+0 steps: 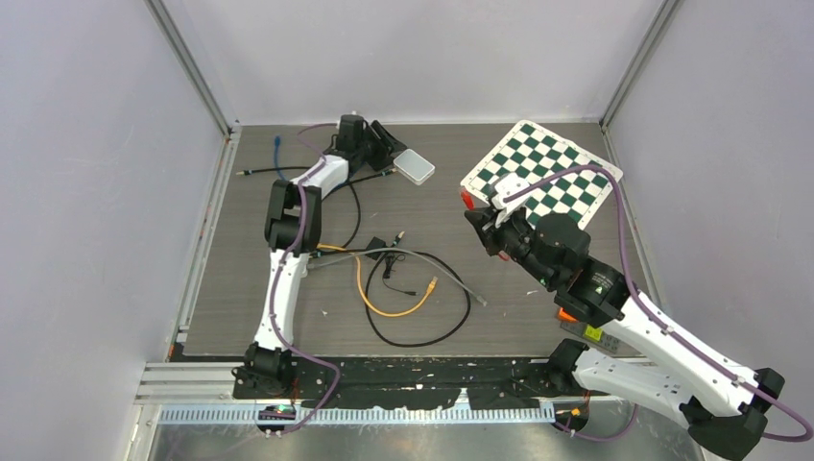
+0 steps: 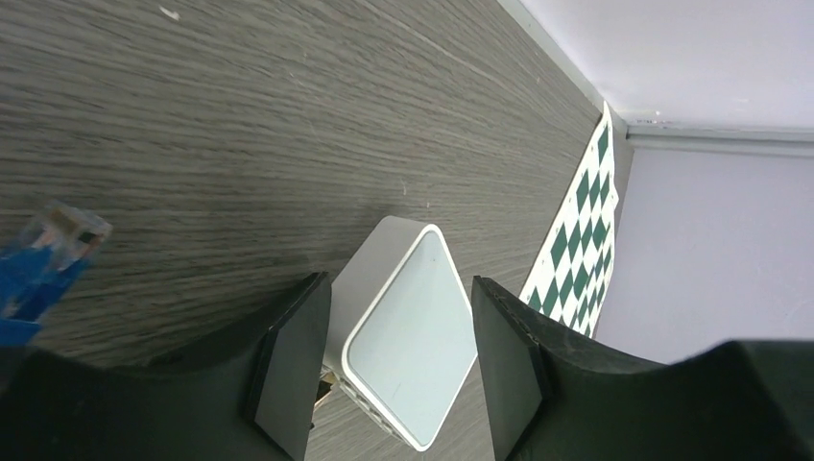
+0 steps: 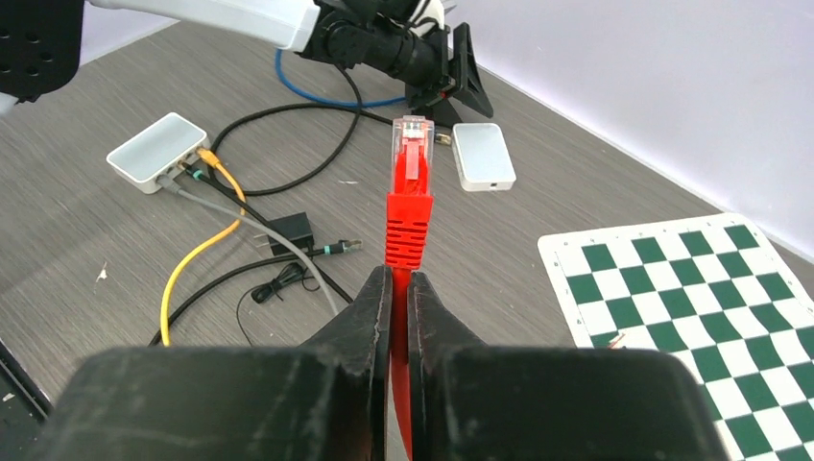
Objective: Insert the plug into the switch port
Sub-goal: Move the switch port to the center of the board.
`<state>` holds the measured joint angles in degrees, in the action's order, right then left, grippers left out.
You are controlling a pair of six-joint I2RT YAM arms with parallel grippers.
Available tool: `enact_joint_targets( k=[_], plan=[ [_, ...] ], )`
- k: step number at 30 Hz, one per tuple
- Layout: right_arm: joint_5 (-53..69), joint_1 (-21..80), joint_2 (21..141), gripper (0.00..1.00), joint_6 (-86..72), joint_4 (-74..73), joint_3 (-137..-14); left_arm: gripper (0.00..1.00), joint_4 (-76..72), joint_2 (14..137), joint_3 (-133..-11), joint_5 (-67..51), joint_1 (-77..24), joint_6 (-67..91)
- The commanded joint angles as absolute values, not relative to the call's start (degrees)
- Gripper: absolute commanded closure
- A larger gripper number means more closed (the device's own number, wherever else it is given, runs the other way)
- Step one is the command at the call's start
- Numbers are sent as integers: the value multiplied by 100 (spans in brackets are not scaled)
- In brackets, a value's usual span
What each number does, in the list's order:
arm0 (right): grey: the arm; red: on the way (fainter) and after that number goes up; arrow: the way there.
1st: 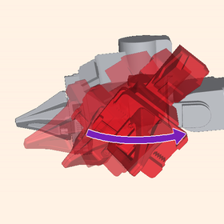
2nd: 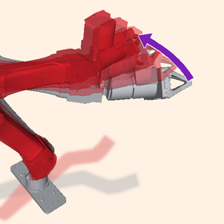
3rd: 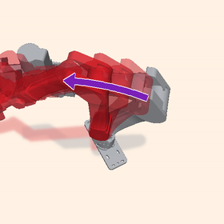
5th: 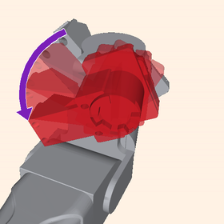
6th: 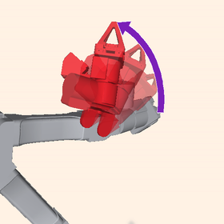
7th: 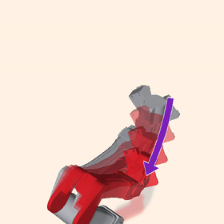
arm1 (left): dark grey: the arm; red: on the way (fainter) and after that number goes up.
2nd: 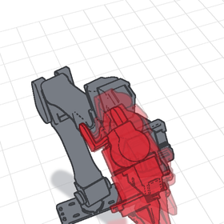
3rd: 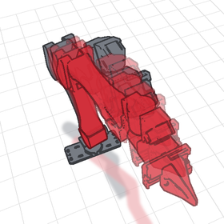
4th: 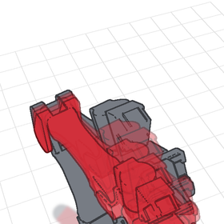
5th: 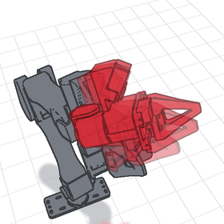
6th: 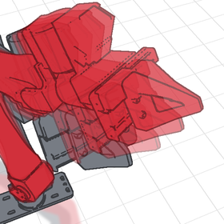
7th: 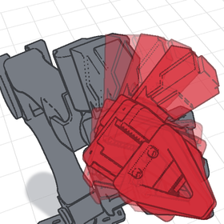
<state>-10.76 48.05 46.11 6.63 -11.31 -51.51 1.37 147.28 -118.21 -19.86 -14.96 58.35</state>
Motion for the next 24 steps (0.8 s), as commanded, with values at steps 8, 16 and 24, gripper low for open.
enact_joint_targets(
  k=[8, 16, 24],
  plan=[
    [-1639, 4821, 4030, 95, 367, -1415, -5406, 45, 83, 13881, -10871, -2278, -1710, 5659],
    [-1452, 4825, 3823, 95, -136, -1482, -5349, 46, -496, 13259, -9845, -2361, -2073, 5598],
    [-1578, 4826, 3609, 95, -174, -1685, -5397, 46, -1099, 12452, -8797, -2056, -2330, 5419]
  ],
)
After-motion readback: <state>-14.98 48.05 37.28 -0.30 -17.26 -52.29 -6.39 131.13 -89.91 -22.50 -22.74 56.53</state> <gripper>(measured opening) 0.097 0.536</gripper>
